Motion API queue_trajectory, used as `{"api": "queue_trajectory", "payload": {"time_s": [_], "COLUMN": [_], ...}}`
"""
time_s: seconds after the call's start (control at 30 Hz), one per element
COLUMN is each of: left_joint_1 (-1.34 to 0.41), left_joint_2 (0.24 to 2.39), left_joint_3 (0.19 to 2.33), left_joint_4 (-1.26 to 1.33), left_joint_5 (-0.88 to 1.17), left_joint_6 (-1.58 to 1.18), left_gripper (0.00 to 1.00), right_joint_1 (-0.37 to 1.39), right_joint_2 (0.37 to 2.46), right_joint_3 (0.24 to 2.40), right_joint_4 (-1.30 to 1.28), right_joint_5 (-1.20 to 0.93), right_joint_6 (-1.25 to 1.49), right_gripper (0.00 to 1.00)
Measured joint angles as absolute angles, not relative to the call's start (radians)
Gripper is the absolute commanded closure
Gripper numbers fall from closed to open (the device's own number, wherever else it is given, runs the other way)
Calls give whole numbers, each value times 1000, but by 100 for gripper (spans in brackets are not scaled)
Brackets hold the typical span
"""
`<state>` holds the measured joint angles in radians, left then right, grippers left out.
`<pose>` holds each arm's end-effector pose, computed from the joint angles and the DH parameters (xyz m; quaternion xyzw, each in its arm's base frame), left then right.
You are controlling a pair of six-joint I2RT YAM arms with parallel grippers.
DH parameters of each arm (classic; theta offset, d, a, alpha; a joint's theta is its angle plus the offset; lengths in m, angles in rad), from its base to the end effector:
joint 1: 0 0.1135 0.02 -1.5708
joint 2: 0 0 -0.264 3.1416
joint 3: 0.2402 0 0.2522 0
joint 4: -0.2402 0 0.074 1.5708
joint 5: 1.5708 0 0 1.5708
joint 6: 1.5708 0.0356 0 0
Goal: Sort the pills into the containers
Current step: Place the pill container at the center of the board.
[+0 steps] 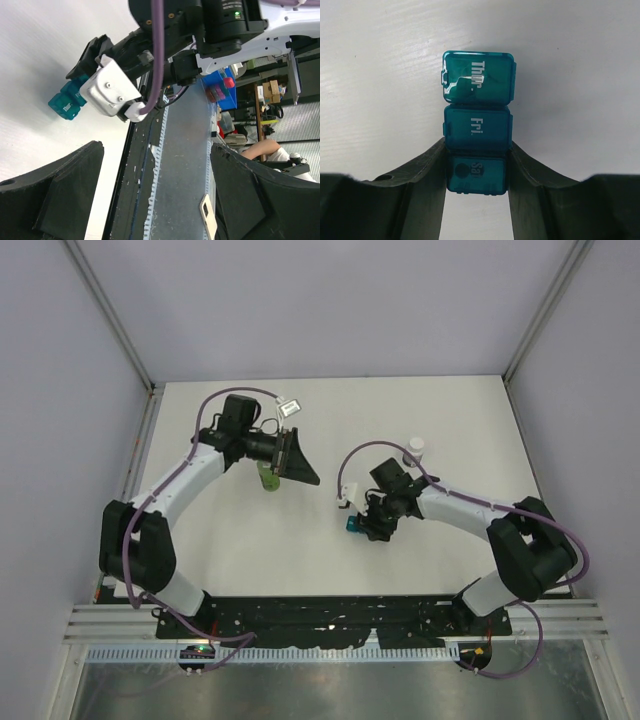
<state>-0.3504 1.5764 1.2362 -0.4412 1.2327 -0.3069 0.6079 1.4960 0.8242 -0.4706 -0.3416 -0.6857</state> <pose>0.3016 -0.1460 0.2919 0.2386 0.7482 -0.6063 0.1247 0.2181 0.1663 0.1734 -0.6091 0.7467 0.1578 0.2158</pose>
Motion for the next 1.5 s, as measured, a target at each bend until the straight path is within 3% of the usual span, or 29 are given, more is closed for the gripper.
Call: {"api": "queue_trajectory", "payload": {"time_s": [0.5, 1.5], "left_joint_1": [-344, -336], "left_joint_2": [1509, 1461], "left_joint_3": [1214, 1175], "left_joint_4": [-431, -377], "left_joint_5": [1256, 1270], "left_joint_6": [-313, -348], "left_gripper": [9, 8], "right_joint_1": [600, 600], "right_joint_2": [1562, 1600], "right_joint_3": [826, 867], "right_joint_4": [-434, -446], "right_joint_5": [-381, -389], "right_joint_6": [-714, -728], "right_gripper": [61, 43]}}
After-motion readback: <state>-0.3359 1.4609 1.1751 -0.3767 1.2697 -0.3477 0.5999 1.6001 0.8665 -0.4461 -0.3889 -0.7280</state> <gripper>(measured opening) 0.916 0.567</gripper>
